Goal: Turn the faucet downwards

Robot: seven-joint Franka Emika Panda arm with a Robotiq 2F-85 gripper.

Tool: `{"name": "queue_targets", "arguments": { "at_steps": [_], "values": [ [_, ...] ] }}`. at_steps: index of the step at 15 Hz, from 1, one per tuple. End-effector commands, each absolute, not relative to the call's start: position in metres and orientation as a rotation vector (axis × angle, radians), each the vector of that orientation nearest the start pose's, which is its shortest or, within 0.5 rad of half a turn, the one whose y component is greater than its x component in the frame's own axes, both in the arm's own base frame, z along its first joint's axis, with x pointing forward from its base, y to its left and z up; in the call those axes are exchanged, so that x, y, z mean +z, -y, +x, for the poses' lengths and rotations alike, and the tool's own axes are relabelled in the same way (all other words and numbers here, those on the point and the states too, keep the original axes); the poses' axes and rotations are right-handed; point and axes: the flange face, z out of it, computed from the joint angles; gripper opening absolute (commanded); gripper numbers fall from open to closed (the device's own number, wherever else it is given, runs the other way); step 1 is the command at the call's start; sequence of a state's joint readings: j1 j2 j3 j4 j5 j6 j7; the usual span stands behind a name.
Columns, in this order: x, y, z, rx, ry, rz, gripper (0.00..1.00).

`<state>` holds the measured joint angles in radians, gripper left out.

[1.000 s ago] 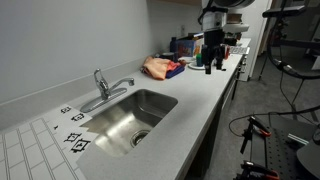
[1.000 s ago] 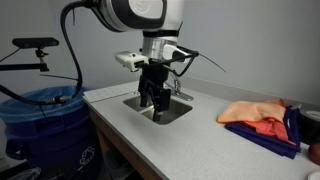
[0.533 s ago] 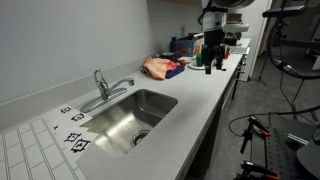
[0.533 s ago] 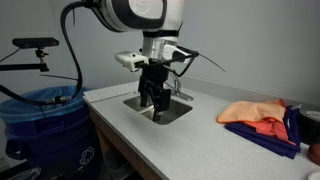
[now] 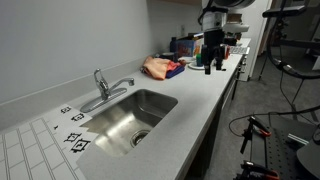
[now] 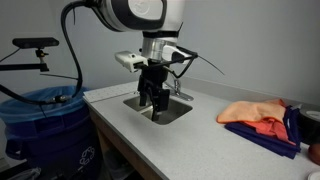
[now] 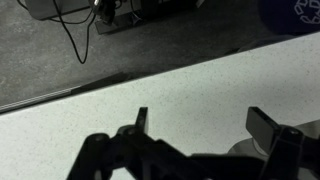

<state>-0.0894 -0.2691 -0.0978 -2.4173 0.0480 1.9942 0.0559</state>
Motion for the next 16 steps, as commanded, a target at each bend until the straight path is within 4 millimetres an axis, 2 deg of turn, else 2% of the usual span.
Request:
{"name": "queue_targets", "arguments": {
  "at_steps": [1, 3, 4, 5, 6, 7, 9, 16],
  "values": [
    [0.398, 0.075, 0.427, 0.208, -0.374, -2.974, 1.0],
    [0.398, 0.074, 0.428, 0.202, -0.364, -2.956, 1.0],
    [0.436, 0.062, 0.476, 0.203, -0.281, -2.991, 1.0],
    [0.438, 0.06, 0.482, 0.192, -0.242, -3.003, 1.0],
    [0.419, 0.068, 0.445, 0.179, -0.327, -2.996, 1.0],
    [0.432, 0.064, 0.458, 0.159, -0.301, -3.003, 1.0],
    [0.44, 0.058, 0.472, 0.158, -0.275, -3.01, 1.0],
    [0.433, 0.059, 0.478, 0.179, -0.272, -3.01, 1.0]
  ]
}}
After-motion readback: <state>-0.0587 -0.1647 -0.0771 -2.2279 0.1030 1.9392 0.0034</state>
